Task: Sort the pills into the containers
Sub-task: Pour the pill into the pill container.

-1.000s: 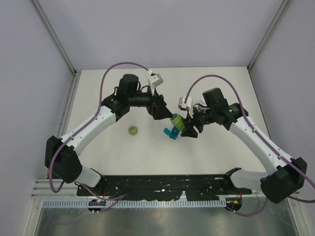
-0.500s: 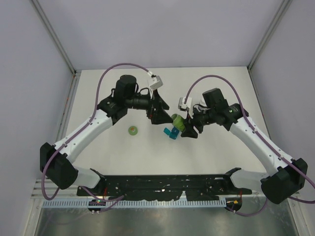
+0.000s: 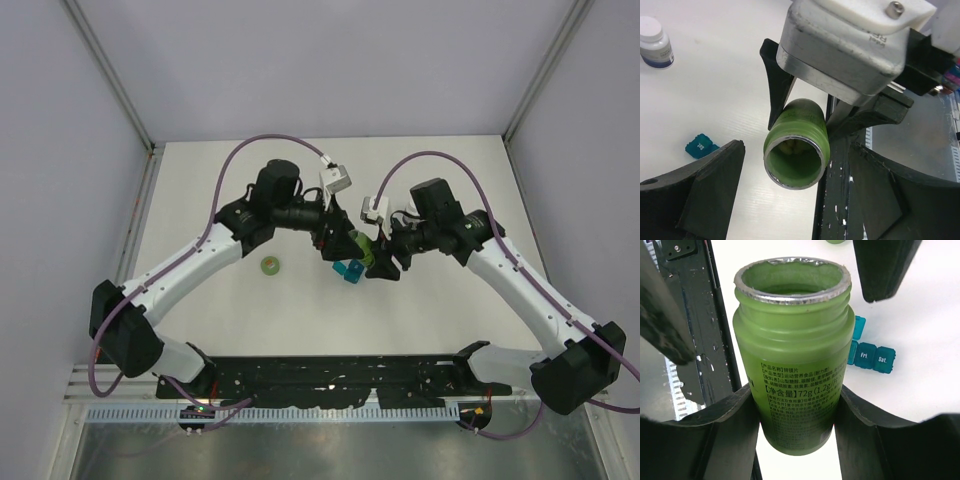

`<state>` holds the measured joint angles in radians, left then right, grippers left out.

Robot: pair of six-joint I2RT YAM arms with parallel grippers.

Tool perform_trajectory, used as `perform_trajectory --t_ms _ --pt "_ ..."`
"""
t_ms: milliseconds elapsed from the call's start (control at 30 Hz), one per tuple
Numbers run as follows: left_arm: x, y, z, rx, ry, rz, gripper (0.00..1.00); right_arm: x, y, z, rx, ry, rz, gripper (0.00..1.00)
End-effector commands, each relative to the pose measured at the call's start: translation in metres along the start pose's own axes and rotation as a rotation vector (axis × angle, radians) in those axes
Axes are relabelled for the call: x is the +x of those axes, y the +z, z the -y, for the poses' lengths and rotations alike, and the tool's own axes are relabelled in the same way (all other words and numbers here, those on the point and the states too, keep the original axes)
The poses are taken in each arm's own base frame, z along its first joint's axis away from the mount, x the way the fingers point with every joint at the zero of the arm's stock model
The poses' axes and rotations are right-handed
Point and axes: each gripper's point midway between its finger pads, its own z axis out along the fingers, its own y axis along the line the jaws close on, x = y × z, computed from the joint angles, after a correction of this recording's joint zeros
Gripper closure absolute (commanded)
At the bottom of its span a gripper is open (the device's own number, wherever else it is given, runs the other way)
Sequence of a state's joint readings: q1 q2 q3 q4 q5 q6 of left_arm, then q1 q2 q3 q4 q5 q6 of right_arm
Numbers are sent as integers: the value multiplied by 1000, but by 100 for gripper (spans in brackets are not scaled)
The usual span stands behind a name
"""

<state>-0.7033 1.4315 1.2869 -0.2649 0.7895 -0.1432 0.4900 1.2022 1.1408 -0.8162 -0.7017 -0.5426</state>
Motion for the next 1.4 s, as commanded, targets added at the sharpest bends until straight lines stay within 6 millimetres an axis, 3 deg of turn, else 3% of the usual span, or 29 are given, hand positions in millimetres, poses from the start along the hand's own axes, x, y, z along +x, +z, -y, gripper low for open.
perform_trajectory --t_ms 0,367,467,600,733,800,1000,1200,1367 --pt "-15 6 2 -6 43 16 14 -31 -11 -3 9 -57 89 95" --pt "-7 15 5 31 16 -12 47 -38 -16 -3 33 -49 114 95" --pt "-6 16 7 51 6 -17 63 -40 -16 -3 35 -45 118 94" --pt "-6 16 14 89 -8 -18 100 -43 -17 -1 45 -36 125 91" --pt "-9 13 19 97 -4 -3 100 -46 -18 3 66 -23 127 75" --pt "-12 9 21 87 -4 21 100 -47 -19 4 75 -14 126 55" --pt "-36 -9 27 81 -36 134 100 -59 -25 8 111 -8 160 34" --pt "-49 -28 34 101 -24 190 100 -71 -32 10 145 -1 199 21" --pt "-54 -38 37 124 -27 231 100 -79 -37 13 164 -9 221 17"
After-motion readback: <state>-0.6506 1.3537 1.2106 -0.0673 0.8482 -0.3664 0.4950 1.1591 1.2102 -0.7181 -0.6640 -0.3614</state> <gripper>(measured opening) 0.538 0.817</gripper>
